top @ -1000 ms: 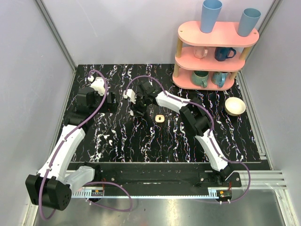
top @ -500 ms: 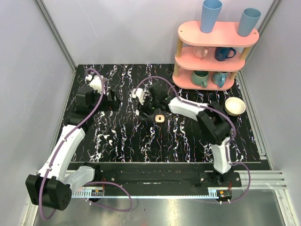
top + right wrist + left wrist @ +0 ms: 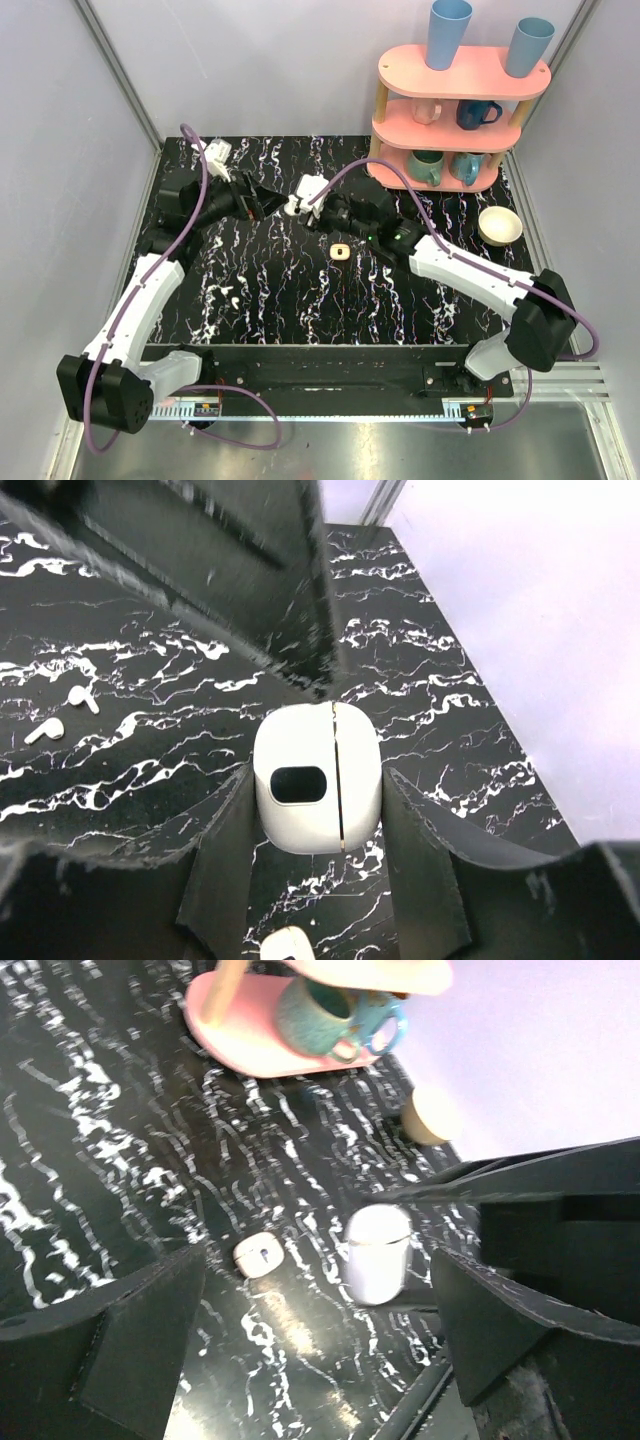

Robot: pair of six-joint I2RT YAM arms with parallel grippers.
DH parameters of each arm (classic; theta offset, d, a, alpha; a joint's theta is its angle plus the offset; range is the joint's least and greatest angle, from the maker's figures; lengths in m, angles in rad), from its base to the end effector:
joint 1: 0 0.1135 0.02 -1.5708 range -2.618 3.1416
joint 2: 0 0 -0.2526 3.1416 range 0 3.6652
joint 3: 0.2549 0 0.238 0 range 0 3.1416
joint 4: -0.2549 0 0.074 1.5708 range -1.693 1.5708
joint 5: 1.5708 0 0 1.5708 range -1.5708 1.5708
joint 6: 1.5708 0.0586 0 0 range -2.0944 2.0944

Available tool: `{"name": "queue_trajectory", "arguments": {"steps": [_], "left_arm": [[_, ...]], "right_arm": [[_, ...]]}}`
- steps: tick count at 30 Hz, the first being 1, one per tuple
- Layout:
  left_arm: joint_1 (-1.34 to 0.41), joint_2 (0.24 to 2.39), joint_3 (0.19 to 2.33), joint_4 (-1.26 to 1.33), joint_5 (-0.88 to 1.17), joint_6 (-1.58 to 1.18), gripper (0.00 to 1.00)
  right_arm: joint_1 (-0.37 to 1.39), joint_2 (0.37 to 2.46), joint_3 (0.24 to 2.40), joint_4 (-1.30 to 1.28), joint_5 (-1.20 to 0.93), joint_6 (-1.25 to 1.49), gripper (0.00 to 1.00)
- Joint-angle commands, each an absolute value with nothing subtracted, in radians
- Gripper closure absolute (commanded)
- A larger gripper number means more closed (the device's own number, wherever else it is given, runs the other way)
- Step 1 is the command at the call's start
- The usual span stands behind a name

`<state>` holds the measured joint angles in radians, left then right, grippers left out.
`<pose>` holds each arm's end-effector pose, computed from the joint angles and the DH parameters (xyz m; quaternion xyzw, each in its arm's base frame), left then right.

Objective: Insert the wireless bluetooth earbuds into the charging case
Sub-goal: Pass from the right arm to the left

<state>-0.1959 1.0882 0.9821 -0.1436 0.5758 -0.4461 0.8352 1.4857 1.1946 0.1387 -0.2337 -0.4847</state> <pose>0.2463 -0.0814 0.3421 0.0784 0.7730 -0.3984 0.4875 0.2354 0.2804 0.3367 -0.5221 0.5489 0.1999 0.6215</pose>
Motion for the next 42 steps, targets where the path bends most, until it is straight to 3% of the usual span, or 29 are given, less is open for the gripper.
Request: {"name": "queue_trajectory", "arguments": {"steps": [1,10,15,21,24,31,36,42], "left_arm": [[-0.204,1.101,1.031,0.080,0.750,-0.567,0.01],[-0.201,1.109,1.055,0.087,0.925,-0.500,0.01],[-0.201,1.120,1.083,0.039,1.070,-0.399,0.04],[-0.203,1.134,1.092,0.072,1.091,-0.411,0.06],[-0.210,1.144,1.065,0.197,1.095,-0.498,0.07],[-0.235,1.190,0.930,0.866,1.042,-0.925,0.13],[-0.242,1.189,0.971,0.698,1.065,-0.816,0.20],[-0.259,1.186,1.061,0.293,1.059,-0.589,0.23]], "right_arm": [[0.856,1.457,1.164,0.202,-0.143,-0.518,0.67],[0.856,1.416,1.141,0.238,-0.094,-0.514,0.67],[0.856,1.342,1.144,0.250,-0.143,-0.476,0.67],[0.857,1.273,1.150,0.216,-0.225,-0.451,0.67],[0.857,1.267,1.172,0.180,-0.239,-0.445,0.67],[0.856,1.270,1.170,0.176,-0.242,-0.449,0.67],[0.857,1.266,1.161,0.192,-0.239,-0.453,0.67],[0.857,1.273,1.161,0.192,-0.244,-0.462,0.67]]}}
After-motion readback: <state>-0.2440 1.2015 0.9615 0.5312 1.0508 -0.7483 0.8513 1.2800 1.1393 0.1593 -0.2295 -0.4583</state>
